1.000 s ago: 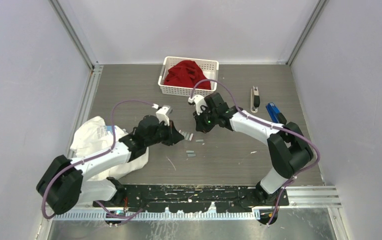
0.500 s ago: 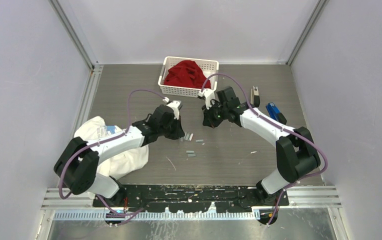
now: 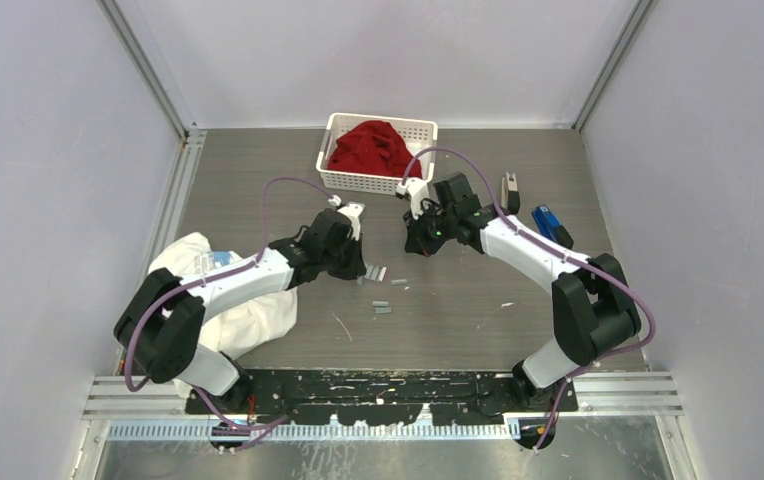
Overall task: Unload the staples from the stapler
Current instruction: Place the staple at the center of the board.
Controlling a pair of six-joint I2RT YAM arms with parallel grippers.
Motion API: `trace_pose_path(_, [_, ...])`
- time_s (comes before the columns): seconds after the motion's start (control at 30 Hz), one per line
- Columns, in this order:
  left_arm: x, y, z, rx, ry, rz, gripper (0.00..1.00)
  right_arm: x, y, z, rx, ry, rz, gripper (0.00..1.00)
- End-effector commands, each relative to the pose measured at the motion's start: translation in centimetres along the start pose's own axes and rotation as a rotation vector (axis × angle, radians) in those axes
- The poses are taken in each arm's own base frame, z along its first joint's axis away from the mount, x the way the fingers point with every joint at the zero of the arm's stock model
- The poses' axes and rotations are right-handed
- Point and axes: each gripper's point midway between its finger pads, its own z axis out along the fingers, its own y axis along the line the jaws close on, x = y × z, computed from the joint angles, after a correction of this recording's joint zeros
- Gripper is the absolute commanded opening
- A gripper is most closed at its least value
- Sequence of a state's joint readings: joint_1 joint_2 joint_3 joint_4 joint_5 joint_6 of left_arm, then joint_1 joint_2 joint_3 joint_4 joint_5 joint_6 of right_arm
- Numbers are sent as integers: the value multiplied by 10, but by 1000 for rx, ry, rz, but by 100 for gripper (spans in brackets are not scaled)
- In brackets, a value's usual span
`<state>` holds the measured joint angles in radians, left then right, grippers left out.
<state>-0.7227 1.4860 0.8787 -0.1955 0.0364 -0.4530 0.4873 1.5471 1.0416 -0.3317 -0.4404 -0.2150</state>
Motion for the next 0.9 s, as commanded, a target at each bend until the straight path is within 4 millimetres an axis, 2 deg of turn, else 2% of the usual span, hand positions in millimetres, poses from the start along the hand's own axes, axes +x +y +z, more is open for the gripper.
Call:
trace_pose_path(0.0, [-22, -10, -4, 25, -60, 32, 0, -21, 18, -9, -89, -65, -62, 3])
trace_pose_path(0.13, [-19, 5, -10, -20, -81, 31, 0, -11, 31, -1, -177, -46, -41, 4])
trace_pose_path(0.3, [-19, 34, -17, -72, -108, -6, 0, 1, 31, 13, -192, 5, -13, 4])
trace_pose_path(0.4, [-18, 43, -15, -74, -93, -28, 0, 6, 34, 20, -214, 25, 4, 6])
trace_pose_path(0.57, [-10, 38, -16, -5, -78, -62, 0, 13, 49, 29, -279, 52, 18, 9])
trace_pose_path(0.73, [18, 23, -22, 162, -57, -152, 0, 11, 46, 28, -268, 59, 1, 9])
trace_pose_path(0.87, [30, 5, -26, 293, -41, -204, 0, 9, 45, 25, -258, 54, -11, 10])
